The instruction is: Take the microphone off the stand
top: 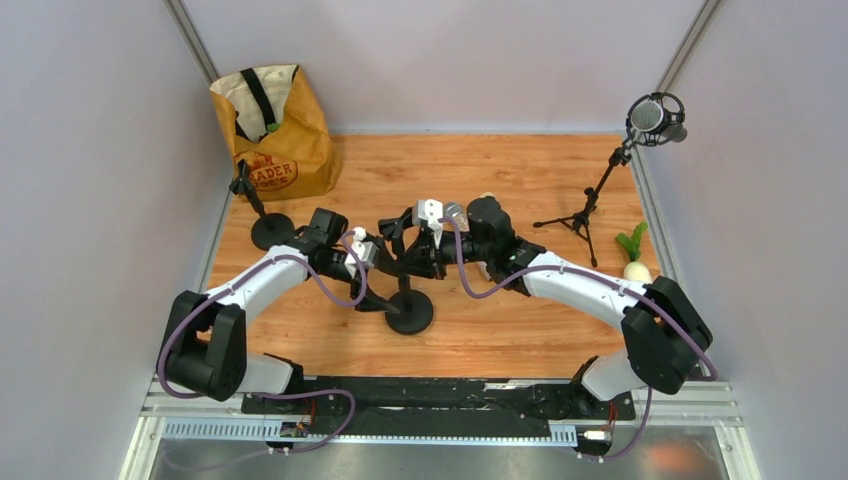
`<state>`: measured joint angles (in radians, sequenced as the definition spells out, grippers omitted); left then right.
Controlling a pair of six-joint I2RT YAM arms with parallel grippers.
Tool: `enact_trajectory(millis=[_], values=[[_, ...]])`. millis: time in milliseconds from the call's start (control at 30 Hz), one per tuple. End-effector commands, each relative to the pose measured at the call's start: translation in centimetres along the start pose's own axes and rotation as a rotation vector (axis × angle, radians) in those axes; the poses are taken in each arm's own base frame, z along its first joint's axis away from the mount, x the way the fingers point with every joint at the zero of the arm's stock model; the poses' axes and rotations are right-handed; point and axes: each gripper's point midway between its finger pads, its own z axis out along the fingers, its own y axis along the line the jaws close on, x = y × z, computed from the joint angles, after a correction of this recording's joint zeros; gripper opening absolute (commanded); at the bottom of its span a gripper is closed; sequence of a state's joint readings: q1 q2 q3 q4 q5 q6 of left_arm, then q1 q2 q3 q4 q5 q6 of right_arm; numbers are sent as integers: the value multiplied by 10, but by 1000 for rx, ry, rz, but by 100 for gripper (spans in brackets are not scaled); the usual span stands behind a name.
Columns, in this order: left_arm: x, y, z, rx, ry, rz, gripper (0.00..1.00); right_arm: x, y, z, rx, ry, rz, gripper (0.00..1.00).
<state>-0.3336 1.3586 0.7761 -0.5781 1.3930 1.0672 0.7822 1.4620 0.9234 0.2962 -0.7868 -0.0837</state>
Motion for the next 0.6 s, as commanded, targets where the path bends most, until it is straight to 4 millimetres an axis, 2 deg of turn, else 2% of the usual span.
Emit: enact_trajectory(millis=[0, 233, 467, 567], values=[[-22, -5, 1, 28, -55, 76, 80, -61, -13, -12, 85, -126, -169, 0], [-31, -12, -4, 8, -25, 136, 78, -68, -38, -27, 219, -132, -202, 0], [-48, -13, -14, -21, -67, 161, 73, -68, -65, -42, 353, -128, -221, 0], [-49, -15, -16, -27, -70, 159, 73, -72, -74, -49, 409, -138, -228, 0]])
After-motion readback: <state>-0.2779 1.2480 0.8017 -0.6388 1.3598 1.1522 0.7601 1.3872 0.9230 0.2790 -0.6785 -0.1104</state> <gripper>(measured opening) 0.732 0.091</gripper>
